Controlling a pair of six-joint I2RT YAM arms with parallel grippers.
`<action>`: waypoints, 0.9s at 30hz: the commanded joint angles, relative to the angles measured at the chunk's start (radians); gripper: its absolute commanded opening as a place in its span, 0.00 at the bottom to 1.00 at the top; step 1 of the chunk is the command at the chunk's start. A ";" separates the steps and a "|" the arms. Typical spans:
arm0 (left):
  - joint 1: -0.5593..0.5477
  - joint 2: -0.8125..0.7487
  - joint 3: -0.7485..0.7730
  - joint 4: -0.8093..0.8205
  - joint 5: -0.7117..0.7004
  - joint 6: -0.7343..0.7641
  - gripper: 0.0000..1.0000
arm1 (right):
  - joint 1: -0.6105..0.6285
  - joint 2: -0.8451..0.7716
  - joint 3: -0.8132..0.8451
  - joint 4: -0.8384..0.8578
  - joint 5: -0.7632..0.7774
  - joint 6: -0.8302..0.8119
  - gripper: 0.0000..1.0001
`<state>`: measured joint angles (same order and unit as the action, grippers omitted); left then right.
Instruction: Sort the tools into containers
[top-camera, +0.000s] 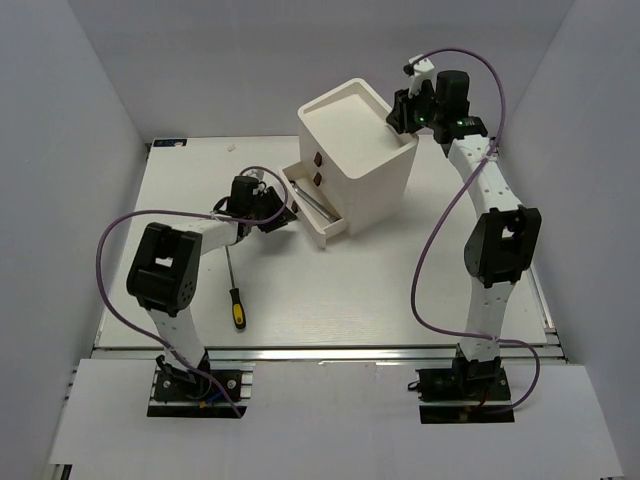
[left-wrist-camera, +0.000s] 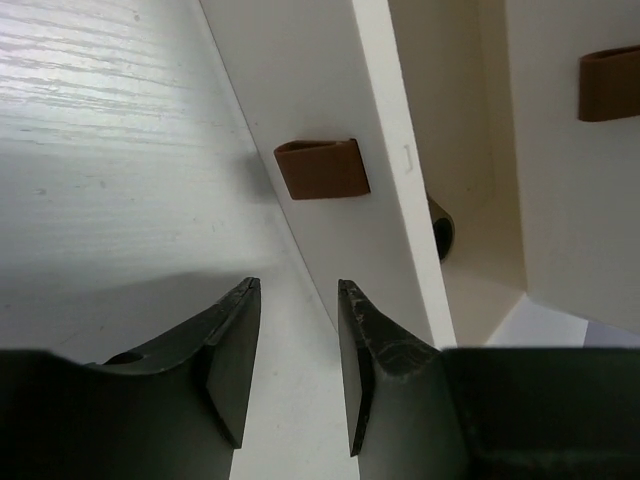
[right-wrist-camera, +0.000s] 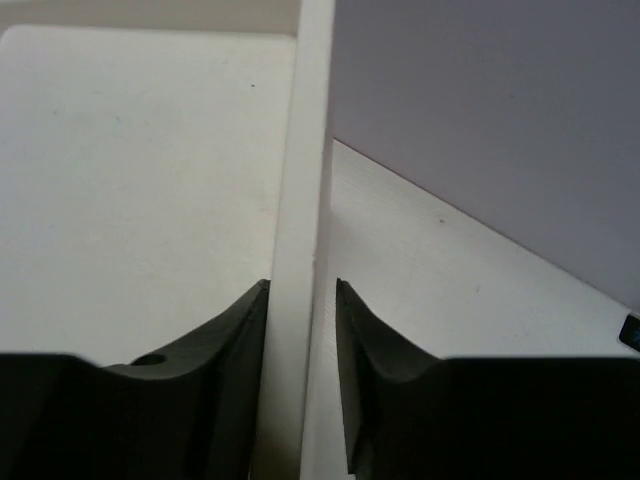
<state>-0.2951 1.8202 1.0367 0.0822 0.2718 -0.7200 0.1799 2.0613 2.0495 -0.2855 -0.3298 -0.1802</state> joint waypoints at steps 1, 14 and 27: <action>-0.018 0.024 0.063 0.011 0.009 0.011 0.46 | 0.001 -0.021 -0.005 -0.003 -0.085 -0.004 0.34; -0.085 0.277 0.387 0.031 0.067 0.007 0.45 | 0.010 -0.079 -0.115 -0.055 -0.198 0.022 0.02; -0.076 0.179 0.297 -0.001 -0.040 0.008 0.46 | 0.015 -0.105 -0.101 -0.061 -0.135 -0.002 0.72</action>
<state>-0.3889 2.1361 1.3899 0.0723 0.3092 -0.7177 0.1829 1.9835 1.9369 -0.2676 -0.4278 -0.1749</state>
